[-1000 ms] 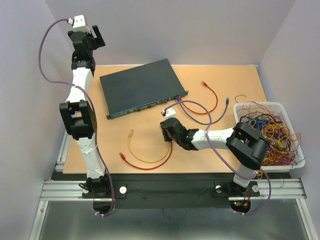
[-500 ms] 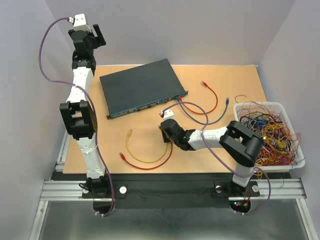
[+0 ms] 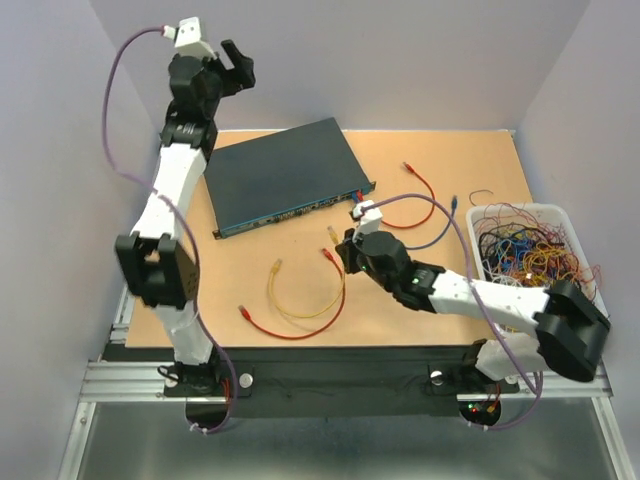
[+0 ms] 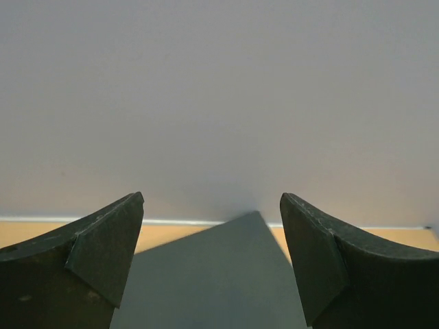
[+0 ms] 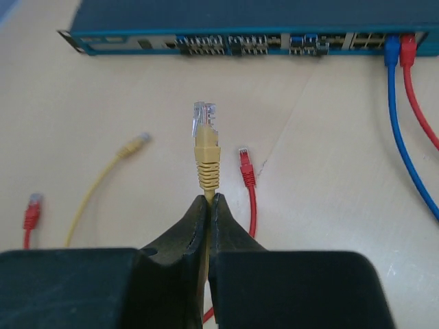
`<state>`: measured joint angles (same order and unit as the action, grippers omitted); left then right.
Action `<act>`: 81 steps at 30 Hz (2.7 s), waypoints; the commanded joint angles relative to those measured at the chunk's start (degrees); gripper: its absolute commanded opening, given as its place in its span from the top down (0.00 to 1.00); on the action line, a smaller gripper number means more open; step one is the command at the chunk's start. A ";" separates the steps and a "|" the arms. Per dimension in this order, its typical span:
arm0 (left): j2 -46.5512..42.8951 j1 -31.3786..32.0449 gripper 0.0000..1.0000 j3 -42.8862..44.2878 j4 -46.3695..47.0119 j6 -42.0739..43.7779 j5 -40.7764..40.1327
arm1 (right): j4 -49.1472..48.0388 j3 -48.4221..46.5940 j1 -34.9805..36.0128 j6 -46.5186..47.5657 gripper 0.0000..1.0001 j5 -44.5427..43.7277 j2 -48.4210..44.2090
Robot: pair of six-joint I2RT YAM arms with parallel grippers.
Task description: Insert the plug into the switch port
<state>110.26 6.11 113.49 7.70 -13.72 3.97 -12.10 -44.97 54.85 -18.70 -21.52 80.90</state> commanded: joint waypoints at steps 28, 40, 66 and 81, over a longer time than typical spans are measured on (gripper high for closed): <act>-54.45 26.85 0.21 -61.99 5.92 -23.81 6.14 | -5.92 2.87 0.96 9.99 1.00 14.04 -25.44; -56.99 29.84 0.21 -68.93 19.35 -22.58 11.85 | -13.47 6.12 -2.28 -2.82 0.99 32.75 -29.22; -61.21 30.71 0.26 -74.21 25.60 -21.27 13.44 | -22.44 5.42 -10.38 -16.28 0.99 46.83 -23.95; -61.83 31.86 0.35 -74.64 25.34 -21.18 13.87 | -23.06 5.42 -10.38 -16.54 0.99 44.55 -23.42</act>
<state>49.65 37.43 38.92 30.65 -35.83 16.27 -30.46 -38.52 44.56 -34.57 24.40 57.74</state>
